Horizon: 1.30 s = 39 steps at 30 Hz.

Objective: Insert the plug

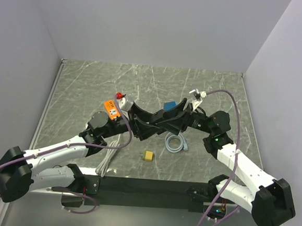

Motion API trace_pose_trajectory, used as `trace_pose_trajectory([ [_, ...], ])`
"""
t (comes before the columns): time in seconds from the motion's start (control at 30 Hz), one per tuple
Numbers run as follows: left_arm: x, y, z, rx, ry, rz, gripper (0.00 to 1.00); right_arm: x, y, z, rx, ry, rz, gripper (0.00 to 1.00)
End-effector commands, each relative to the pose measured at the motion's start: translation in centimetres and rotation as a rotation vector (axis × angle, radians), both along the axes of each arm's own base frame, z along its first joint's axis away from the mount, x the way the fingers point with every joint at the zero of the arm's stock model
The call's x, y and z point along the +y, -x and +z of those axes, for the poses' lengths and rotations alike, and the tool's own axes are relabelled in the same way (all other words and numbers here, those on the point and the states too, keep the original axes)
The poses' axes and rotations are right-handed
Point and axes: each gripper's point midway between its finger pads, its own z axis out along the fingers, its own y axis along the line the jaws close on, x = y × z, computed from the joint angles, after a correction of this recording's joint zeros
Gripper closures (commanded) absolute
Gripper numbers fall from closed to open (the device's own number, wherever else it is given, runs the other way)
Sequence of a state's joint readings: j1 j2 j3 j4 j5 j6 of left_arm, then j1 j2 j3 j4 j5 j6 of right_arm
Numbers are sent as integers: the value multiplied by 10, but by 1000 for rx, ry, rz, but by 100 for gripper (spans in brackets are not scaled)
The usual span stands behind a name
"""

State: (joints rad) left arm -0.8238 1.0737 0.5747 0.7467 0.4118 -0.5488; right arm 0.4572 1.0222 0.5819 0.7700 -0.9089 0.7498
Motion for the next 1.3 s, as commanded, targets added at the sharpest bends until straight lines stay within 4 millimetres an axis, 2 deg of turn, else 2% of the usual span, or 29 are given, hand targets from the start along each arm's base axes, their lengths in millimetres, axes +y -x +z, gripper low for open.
trace_pose_trajectory([
  [0.0,6,-13,-27,-111,-114,91,100,-18,-56,-10,86,5,-254,32],
  [0.1,5,-13,-37,-114,-130,84,100,-19,-61,-19,109,6,-250,27],
  [0.3,5,-10,-33,-131,-105,74,100,-28,-73,-30,132,15,-285,19],
  [0.43,5,-9,-36,-139,-121,70,100,-41,-81,-35,128,27,-343,14],
  [0.47,5,-10,-36,-148,-128,73,100,-45,-83,-33,118,30,-364,9],
  [0.57,4,-12,-45,-144,-157,73,100,-54,-90,-39,107,72,-427,7],
  [0.67,0,-13,-44,-161,-159,64,100,-55,-94,-47,131,112,-441,7],
  [0.73,-2,-18,-54,-150,-196,70,100,-54,-95,-52,144,146,-444,7],
  [0.77,-1,-24,-53,-164,-210,98,100,-55,-94,-47,118,159,-451,7],
  [0.83,1,-33,-63,-166,-258,139,100,-57,-94,-55,153,208,-502,7],
  [0.87,2,-37,-64,-172,-269,156,100,-59,-91,-48,139,215,-514,7],
  [0.9,4,-43,-67,-169,-288,189,100,-58,-86,-55,154,248,-509,7],
  [0.97,4,-49,-73,-178,-328,204,99,-58,-80,-50,151,248,-508,7],
  [1.0,5,-53,-75,-178,-339,220,100,-56,-75,-54,166,267,-494,7],
  [1.03,5,-55,-76,-186,-350,226,100,-52,-73,-50,161,279,-491,7],
  [1.1,3,-56,-78,-191,-364,222,100,-47,-67,-59,175,339,-480,7],
  [1.13,2,-56,-79,-198,-373,219,100,-41,-63,-57,168,349,-464,7],
  [1.2,2,-57,-79,-204,-380,216,100,-40,-64,-64,186,386,-469,7],
  [1.23,2,-56,-79,-211,-384,212,100,-39,-66,-61,185,391,-473,7],
  [1.27,2,-56,-79,-213,-385,213,100,-38,-66,-69,201,426,-469,7],
])
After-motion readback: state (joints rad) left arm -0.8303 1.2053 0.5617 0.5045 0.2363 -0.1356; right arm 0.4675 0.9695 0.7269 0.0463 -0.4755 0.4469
